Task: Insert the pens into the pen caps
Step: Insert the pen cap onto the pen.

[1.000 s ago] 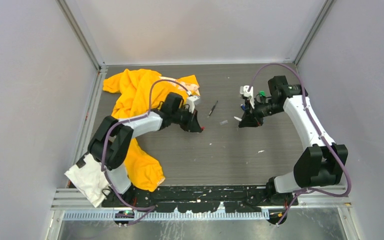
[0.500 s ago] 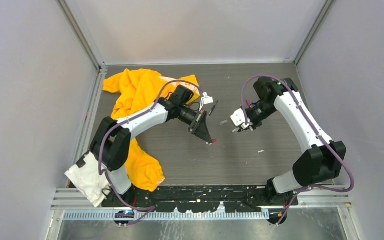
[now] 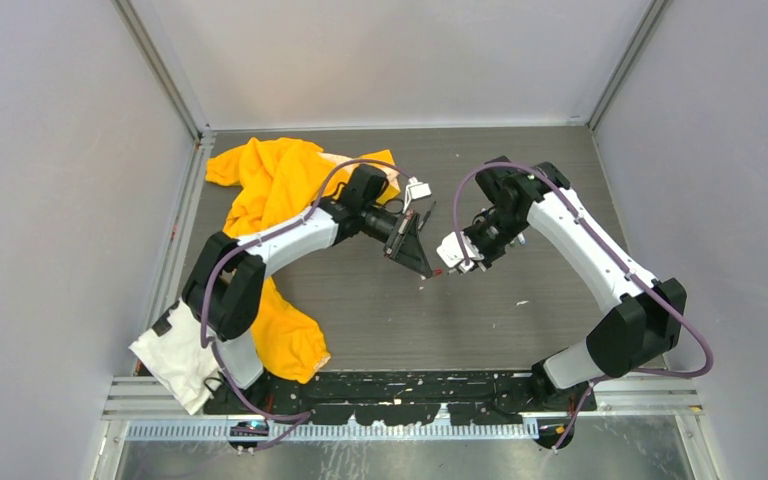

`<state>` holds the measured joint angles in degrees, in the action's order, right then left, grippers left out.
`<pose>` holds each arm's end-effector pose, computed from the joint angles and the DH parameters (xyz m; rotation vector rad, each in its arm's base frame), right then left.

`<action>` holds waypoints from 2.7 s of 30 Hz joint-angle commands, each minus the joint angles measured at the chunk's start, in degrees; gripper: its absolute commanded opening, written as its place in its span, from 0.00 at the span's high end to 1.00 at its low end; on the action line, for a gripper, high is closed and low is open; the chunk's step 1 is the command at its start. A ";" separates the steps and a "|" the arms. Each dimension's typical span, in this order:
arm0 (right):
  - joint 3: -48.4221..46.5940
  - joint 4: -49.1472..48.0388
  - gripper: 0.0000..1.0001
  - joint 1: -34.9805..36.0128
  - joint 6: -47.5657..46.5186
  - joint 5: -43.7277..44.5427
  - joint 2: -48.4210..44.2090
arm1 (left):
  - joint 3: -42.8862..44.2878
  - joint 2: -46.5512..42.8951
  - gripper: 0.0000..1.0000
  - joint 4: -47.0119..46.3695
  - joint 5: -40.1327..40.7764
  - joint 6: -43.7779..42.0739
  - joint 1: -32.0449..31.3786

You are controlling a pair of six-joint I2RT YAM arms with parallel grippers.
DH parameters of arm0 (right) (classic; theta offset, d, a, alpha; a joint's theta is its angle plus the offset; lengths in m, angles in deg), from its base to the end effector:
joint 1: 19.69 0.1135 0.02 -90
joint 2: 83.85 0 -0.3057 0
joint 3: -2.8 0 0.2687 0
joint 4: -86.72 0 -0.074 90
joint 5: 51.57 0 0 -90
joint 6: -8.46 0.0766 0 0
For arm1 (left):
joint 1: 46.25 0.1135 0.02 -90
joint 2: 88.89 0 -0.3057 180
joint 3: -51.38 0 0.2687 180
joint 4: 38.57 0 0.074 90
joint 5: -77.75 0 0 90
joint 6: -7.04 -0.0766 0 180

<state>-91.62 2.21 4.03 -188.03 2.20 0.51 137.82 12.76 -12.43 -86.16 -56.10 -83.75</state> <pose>0.2247 0.1482 0.3293 -2.3796 1.0668 0.5712 0.2825 -0.3095 0.2795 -0.9785 -2.1873 1.9907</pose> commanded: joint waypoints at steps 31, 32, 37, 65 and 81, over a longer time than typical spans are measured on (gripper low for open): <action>-1.18 -6.72 0.99 1.09 15.04 6.57 -2.74 | -13.96 0.39 0.99 -47.17 1.66 34.08 1.55; -1.31 -6.87 0.99 1.11 15.44 6.26 -2.74 | -13.70 0.39 1.00 -46.71 1.60 33.99 1.55; -2.23 -7.61 0.99 1.46 16.80 5.94 -2.36 | -13.33 0.21 0.99 -44.09 1.62 32.50 1.55; -0.58 -7.70 0.99 3.56 17.68 7.99 -2.44 | -11.93 0.74 0.99 -43.82 1.75 32.30 1.63; -0.86 -7.33 0.99 5.07 17.72 7.75 -2.03 | -11.36 1.42 0.99 -44.80 2.18 33.28 1.63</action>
<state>-91.99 -5.16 8.14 -170.92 10.59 -0.67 124.12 13.63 -55.62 -84.33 -23.28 -82.50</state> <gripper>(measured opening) 0.178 0.067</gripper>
